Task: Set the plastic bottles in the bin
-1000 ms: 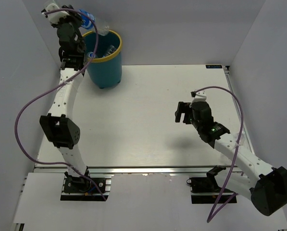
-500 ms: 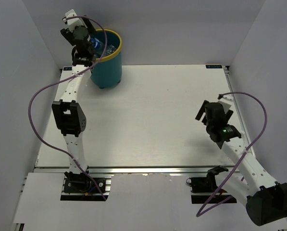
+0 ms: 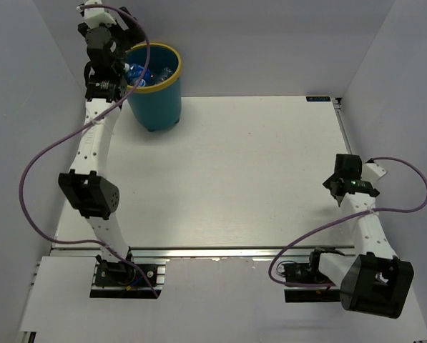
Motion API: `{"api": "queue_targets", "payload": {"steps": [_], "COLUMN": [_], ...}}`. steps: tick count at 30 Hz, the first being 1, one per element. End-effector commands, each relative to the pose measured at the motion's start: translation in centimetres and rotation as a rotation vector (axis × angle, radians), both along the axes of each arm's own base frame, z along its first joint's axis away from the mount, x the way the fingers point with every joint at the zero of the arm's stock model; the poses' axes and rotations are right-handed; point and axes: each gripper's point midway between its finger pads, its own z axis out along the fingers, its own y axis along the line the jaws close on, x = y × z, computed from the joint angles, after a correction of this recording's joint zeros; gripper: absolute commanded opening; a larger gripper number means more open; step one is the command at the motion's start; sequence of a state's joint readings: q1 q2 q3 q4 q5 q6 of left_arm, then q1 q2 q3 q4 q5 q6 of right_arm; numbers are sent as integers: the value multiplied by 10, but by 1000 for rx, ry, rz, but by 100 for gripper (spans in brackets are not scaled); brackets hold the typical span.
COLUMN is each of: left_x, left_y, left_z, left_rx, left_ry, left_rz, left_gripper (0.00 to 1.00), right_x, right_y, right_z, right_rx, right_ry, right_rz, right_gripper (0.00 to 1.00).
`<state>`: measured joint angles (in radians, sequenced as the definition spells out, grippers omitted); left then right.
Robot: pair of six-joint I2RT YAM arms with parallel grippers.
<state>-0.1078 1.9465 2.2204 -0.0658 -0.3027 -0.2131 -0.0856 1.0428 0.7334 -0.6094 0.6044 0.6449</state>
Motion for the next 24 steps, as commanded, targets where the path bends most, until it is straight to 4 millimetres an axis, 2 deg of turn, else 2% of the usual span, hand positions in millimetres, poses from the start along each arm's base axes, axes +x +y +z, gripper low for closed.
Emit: {"api": "queue_targets", "payload": {"steps": [1,2,3,4,5,6,8,9,10,15,19,22,24], "left_x": [-43,-65,-69,-79,-103,-110,-133,-143,-147,-153,-142,-136,-134], "left_y": [-57,-69,-91,-100,-110,-117,-136,-141,-143,-146,-147,-151,-153], "left_z": [-16,-11,-65,-83,-76,-121,-141,-159,-169,-198,-204,-202,-194], "left_rx": [-14,-35,-49,-65,-109,-146,-194,-196,-196,-202,-193,-192,-186], "left_ry": [103,95,179,195,159,188,196,231,259,341,369,366,348], "left_rz": [-334,-409,-533,-595,-656,-698,-788,-810,-809,-794,-790,-806,-825], "left_gripper": [98,98,98,98,98,98,98,98,98,98,98,98,98], "right_x": [-10,-12,-17,-11,-10,-12,-21,-25,-30,-39,-49,-57,-61], "right_y": [-6,-6,-6,1,2,1,-6,-10,-14,-23,-28,-32,-35], "right_z": [-13,-19,-29,-33,-36,-42,-46,-48,-47,-50,-55,-59,-66], "right_rx": [48,53,65,97,103,106,76,73,56,21,19,22,33], "right_ry": [9,26,50,36,43,67,115,129,140,146,178,197,198], "right_rz": [-75,-62,-56,-22,-12,-13,-59,-103,-130,-187,-233,-277,-300], "right_gripper": [89,89,89,89,90,89,89,89,89,89,89,89,89]}}
